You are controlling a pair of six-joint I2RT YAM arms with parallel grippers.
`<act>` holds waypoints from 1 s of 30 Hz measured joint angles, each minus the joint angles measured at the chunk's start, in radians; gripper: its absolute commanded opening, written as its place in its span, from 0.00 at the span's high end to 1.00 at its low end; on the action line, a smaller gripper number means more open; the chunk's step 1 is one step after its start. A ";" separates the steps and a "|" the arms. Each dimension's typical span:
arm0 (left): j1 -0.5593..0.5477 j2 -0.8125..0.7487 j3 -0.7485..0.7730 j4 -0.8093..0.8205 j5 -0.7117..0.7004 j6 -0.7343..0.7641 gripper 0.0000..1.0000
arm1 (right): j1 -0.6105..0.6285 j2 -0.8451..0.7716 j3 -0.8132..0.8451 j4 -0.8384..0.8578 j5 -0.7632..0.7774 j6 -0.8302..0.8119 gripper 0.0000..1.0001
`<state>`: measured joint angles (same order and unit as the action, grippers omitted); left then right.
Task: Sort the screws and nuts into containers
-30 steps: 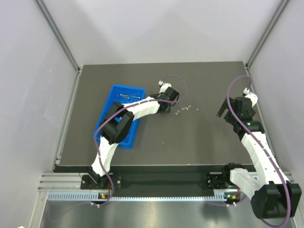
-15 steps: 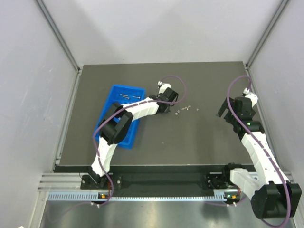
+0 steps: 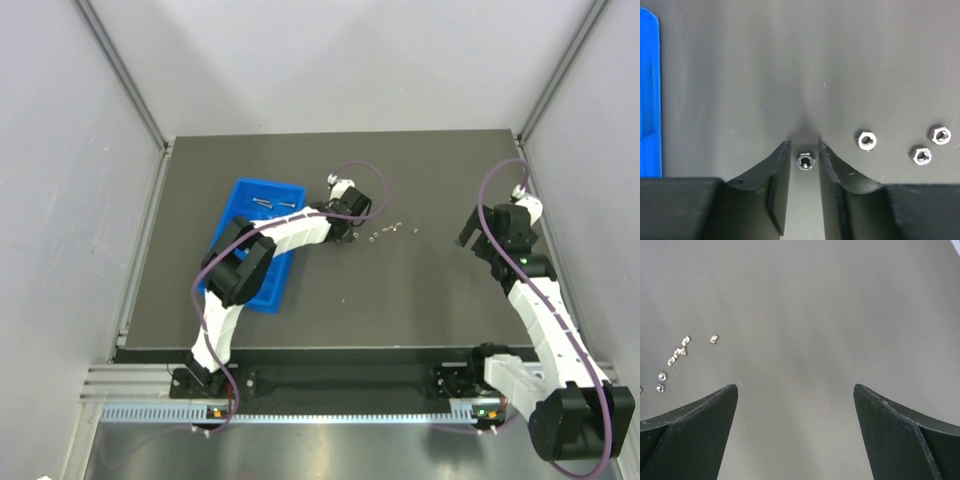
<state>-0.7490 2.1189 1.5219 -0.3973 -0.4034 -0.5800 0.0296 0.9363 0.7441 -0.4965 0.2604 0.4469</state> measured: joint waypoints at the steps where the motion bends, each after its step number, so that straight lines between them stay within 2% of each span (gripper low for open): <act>1: 0.000 0.000 0.000 -0.003 -0.001 -0.003 0.63 | 0.000 0.000 0.000 0.000 0.000 0.000 0.00; 16: 0.000 -0.022 -0.029 -0.007 0.018 -0.023 0.73 | 0.000 0.000 0.000 0.000 0.000 0.000 0.00; 23: 0.000 -0.024 -0.034 -0.007 0.020 -0.022 0.87 | 0.000 0.000 0.000 0.000 -0.001 0.001 0.00; 27: 0.000 -0.024 -0.034 -0.007 0.021 -0.021 0.93 | 0.000 0.000 0.000 0.000 0.000 0.001 0.00; 30: 0.000 -0.031 -0.043 -0.002 0.021 -0.021 0.94 | 0.000 0.000 0.000 0.000 0.000 0.001 0.00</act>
<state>-0.7486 2.0884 1.4792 -0.3992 -0.3820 -0.6006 0.0296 0.9363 0.7441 -0.4965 0.2600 0.4477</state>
